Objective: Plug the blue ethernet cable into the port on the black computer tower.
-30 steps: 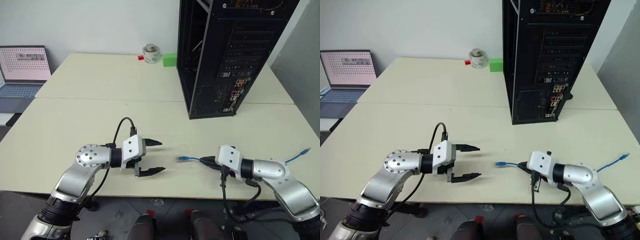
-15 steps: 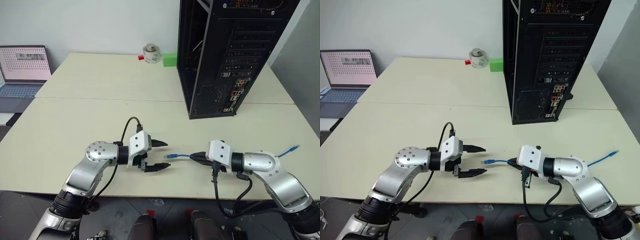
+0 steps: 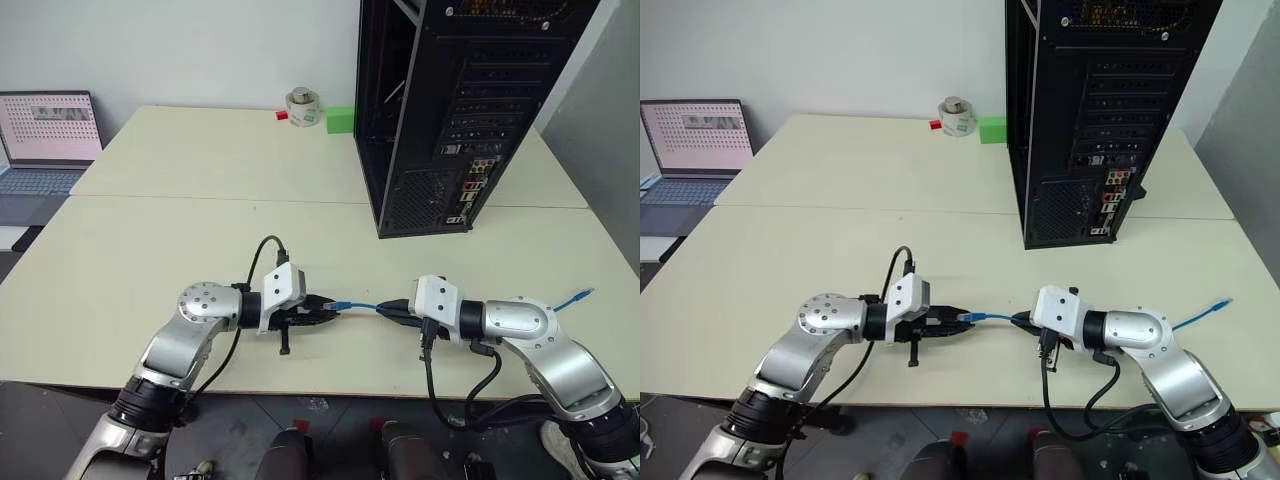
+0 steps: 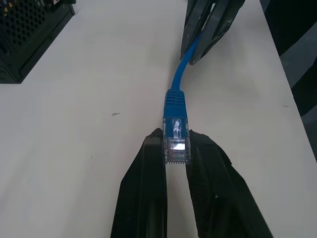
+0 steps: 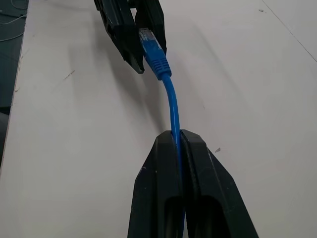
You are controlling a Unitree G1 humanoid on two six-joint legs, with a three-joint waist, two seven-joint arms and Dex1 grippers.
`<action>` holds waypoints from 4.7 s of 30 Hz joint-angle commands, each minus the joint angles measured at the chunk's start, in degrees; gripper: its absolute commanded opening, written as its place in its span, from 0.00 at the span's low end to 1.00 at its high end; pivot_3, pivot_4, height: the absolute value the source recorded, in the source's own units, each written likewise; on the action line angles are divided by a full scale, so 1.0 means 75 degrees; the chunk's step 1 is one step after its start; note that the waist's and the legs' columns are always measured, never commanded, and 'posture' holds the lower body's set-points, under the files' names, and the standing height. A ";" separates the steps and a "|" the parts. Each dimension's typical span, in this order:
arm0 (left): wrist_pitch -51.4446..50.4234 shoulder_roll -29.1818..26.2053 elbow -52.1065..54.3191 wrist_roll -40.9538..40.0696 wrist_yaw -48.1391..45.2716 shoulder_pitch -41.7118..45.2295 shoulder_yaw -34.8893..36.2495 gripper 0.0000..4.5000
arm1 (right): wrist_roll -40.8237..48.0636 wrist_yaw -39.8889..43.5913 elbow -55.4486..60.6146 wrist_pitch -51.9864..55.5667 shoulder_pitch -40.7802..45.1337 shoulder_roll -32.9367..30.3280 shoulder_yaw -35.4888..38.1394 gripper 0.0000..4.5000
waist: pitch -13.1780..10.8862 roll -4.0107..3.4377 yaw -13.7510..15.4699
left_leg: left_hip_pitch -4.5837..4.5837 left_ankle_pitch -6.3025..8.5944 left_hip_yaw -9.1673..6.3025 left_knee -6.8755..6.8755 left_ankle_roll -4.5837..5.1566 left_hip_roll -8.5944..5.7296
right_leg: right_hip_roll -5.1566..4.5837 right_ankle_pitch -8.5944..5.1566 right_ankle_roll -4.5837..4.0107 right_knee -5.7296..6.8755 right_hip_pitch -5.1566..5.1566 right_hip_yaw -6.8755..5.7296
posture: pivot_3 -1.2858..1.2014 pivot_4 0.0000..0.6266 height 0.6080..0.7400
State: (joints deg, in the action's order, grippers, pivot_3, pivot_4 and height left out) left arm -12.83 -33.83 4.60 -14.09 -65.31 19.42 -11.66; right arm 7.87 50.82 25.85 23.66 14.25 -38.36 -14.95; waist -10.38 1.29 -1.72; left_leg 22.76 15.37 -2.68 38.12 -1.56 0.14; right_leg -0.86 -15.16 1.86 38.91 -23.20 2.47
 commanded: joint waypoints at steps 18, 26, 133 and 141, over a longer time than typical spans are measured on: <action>0.4003 0.0142 -0.0906 0.1269 0.0242 0.0065 -0.0163 0.06 | 0.1324 0.1440 0.0272 0.0317 0.0136 -0.1204 0.1227 0.59 | 0.0000 0.0000 0.0023 | 0.0001 0.0000 -0.0002 0.0000 0.0000 -0.0007 | -0.0012 0.0000 0.0000 -0.0003 0.0000 -0.0003 | 0.52 0.24 1.00; 0.8722 0.0400 -0.2472 0.2939 0.1976 0.0555 0.0029 0.06 | 0.3668 0.0382 0.0482 0.2689 0.0300 -0.0122 0.1932 0.62 | 0.0000 0.0001 0.0025 | 0.0003 0.0000 -0.0004 0.0001 0.0001 -0.0004 | -0.0024 0.0002 -0.0002 -0.0002 0.0001 -0.0005 | 0.52 0.24 1.00; -0.1334 0.3494 0.0017 0.1257 0.5082 0.2441 -0.0615 0.99 | -0.0063 -0.6590 -0.2137 0.0722 0.1950 0.3002 0.3175 0.00 | 0.0002 -0.0003 -0.0010 | 0.0012 -0.0014 -0.0010 -0.0005 0.0001 -0.0055 | -0.0029 -0.0002 0.0006 0.0007 -0.0006 0.0001 | 0.52 0.24 1.00; -0.1387 0.3451 0.0050 0.1276 0.5062 0.2405 -0.0601 0.99 | -0.0283 -0.6686 -0.2308 0.0716 0.2078 0.2971 0.3188 0.00 | 0.0002 -0.0003 -0.0015 | 0.0010 -0.0015 -0.0009 -0.0005 0.0001 -0.0055 | -0.0029 -0.0002 0.0006 0.0008 -0.0006 0.0002 | 0.52 0.24 1.00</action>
State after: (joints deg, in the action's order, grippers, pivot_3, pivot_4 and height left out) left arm -23.45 -7.94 2.37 -4.33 -27.08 36.94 -17.47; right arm 6.55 1.61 7.84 30.35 27.72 -15.58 7.96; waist -10.37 1.27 -1.83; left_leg 22.84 15.25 -2.75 38.08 -1.55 -0.27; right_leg -1.07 -15.17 1.90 38.98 -23.25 2.49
